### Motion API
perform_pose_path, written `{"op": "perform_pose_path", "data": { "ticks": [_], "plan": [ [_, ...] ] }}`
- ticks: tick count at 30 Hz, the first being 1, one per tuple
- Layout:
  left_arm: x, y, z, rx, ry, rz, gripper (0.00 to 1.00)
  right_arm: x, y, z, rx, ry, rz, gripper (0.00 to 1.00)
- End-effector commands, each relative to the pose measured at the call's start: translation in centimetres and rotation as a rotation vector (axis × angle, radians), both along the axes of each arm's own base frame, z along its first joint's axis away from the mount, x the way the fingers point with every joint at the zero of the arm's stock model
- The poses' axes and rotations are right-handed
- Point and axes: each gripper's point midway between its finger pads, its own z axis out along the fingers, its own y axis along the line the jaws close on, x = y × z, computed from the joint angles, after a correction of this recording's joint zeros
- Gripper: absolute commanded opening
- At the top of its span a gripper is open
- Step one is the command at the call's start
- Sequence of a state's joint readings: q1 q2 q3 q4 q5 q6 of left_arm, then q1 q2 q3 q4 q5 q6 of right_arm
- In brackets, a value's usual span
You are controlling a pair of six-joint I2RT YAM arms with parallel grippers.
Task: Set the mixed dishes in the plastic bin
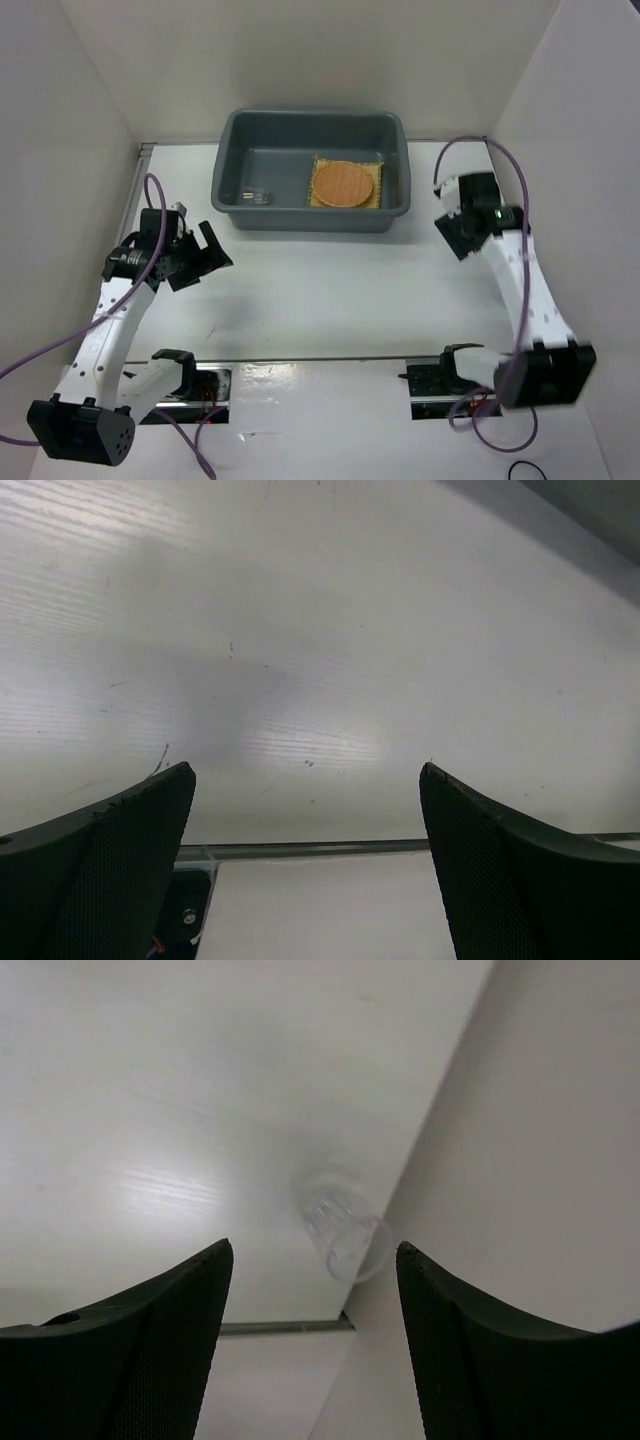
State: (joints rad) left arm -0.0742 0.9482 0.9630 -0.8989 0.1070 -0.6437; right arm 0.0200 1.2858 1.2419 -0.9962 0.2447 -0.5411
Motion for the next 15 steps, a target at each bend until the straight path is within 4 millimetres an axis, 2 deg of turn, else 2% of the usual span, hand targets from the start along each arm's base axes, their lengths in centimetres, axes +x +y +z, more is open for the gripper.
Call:
{"op": "perform_pose_path", "data": {
  "ticks": [1, 2, 4, 6, 7, 10, 13, 15],
  "plan": [
    [0.2, -0.6, -0.2, -0.044, -0.010, 0.004, 0.99, -2.2, -3.6, 4.0, -0.208, -0.250, -0.102, 0.72],
    [0.2, -0.6, -0.2, -0.044, -0.010, 0.004, 0.99, -3.8, -4.3, 2.3, -0.218, -0.203, -0.135, 0.72],
    [0.4, -0.6, -0.8, -0.036, 0.013, -0.005, 0.99, -5.7, -5.6, 0.2, -0.201, -0.152, -0.200, 0.72],
    [0.6, -0.5, -0.7, -0.029, 0.011, -0.014, 0.99, -6.3, -5.5, -0.6, -0.187, -0.150, -0.221, 0.72],
    [0.7, -0.7, -0.6, -0.032, 0.016, -0.029, 0.99, -7.0, -5.0, -1.9, -0.154, -0.125, -0.220, 0.72],
    [1.0, -1.0, -0.7, -0.041, 0.030, -0.046, 0.99, -7.8, -4.8, -4.1, -0.143, -0.081, -0.238, 0.72],
    [1.5, -1.0, -0.6, -0.030, 0.032, -0.062, 0.99, -8.0, -4.9, -4.9, -0.142, -0.084, -0.266, 0.72],
    [1.1, -0.9, -1.1, -0.022, 0.062, -0.072, 0.99, -8.2, -5.3, -5.5, -0.164, -0.078, -0.292, 0.72]
  ]
}}
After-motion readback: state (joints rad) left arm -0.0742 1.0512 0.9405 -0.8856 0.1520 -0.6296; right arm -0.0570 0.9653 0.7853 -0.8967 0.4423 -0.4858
